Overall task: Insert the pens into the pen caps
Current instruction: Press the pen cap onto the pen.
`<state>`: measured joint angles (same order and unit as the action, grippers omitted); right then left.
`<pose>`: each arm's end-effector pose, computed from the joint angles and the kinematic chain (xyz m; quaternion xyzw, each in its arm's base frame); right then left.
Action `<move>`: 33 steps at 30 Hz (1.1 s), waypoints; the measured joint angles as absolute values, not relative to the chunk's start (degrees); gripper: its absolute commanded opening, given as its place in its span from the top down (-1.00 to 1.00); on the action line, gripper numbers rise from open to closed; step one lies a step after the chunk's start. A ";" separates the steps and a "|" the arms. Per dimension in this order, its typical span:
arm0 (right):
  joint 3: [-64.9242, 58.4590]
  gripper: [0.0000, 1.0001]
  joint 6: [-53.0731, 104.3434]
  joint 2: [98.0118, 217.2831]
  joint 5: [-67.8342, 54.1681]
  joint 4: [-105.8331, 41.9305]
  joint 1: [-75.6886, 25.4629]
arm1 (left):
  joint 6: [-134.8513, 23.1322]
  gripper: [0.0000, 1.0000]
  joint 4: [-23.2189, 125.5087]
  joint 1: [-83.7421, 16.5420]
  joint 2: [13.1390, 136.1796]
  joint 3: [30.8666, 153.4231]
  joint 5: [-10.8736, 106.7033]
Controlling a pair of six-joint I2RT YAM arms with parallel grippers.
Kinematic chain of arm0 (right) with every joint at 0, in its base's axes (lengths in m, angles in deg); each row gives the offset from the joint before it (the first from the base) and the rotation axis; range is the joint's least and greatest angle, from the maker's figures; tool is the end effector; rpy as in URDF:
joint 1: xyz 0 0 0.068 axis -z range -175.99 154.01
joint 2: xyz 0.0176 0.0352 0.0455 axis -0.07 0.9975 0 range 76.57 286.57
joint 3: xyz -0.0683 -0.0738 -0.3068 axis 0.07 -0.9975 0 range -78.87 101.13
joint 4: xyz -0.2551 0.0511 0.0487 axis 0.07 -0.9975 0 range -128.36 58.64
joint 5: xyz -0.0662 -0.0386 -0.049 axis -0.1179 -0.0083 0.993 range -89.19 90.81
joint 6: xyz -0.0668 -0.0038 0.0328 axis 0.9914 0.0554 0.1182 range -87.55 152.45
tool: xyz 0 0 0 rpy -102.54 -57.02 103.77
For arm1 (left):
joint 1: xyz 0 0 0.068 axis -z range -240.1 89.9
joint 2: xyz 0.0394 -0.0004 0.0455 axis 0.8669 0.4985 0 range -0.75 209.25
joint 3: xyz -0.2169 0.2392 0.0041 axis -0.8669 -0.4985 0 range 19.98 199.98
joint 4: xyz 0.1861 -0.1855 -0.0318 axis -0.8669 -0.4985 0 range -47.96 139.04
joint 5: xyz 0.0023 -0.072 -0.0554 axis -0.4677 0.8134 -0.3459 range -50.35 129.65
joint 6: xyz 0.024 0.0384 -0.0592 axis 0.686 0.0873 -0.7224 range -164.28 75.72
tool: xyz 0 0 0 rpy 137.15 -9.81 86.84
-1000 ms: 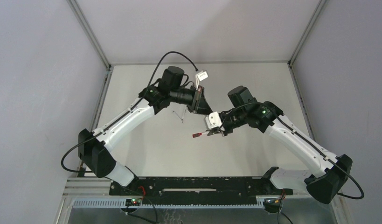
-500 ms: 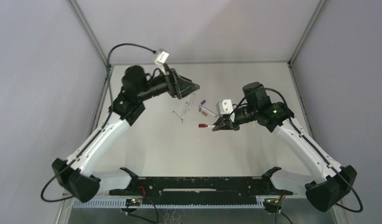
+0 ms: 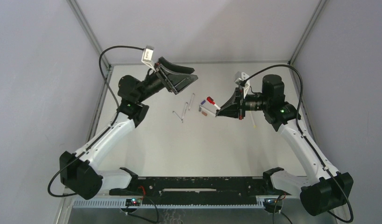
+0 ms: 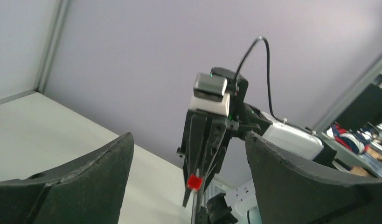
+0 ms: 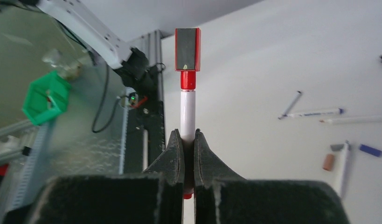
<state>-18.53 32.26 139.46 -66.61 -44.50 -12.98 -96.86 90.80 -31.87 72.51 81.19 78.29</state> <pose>0.1950 0.1200 0.4167 -0.4284 0.6070 0.5124 0.4306 0.2382 -0.1721 0.4834 0.1797 0.5235 -0.6555 0.5138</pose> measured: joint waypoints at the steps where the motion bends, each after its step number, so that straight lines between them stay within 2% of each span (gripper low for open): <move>1: -18.53 1.00 29.97 139.46 -67.33 -42.91 -12.98 | -97.10 -0.81 92.81 -31.83 72.94 80.36 79.36; 5: -18.53 1.00 20.11 139.90 -69.74 -34.89 -12.76 | -98.21 -0.74 98.38 -31.28 74.28 79.33 82.29; 14: -18.53 1.00 7.52 142.06 -70.70 -23.61 -12.21 | -102.71 -0.38 109.79 -27.50 78.06 79.33 84.47; 19: -18.53 1.00 4.96 142.39 -70.72 -21.20 -12.21 | -104.75 -0.32 112.04 -26.58 80.70 79.33 84.36; 25: -18.53 1.00 4.16 142.39 -70.72 -20.70 -12.39 | -104.81 -0.17 112.00 -26.28 81.10 79.33 83.75; 33: -18.51 1.00 2.95 142.59 -69.12 -20.79 -12.59 | -104.79 0.14 111.52 -25.53 81.10 79.33 83.29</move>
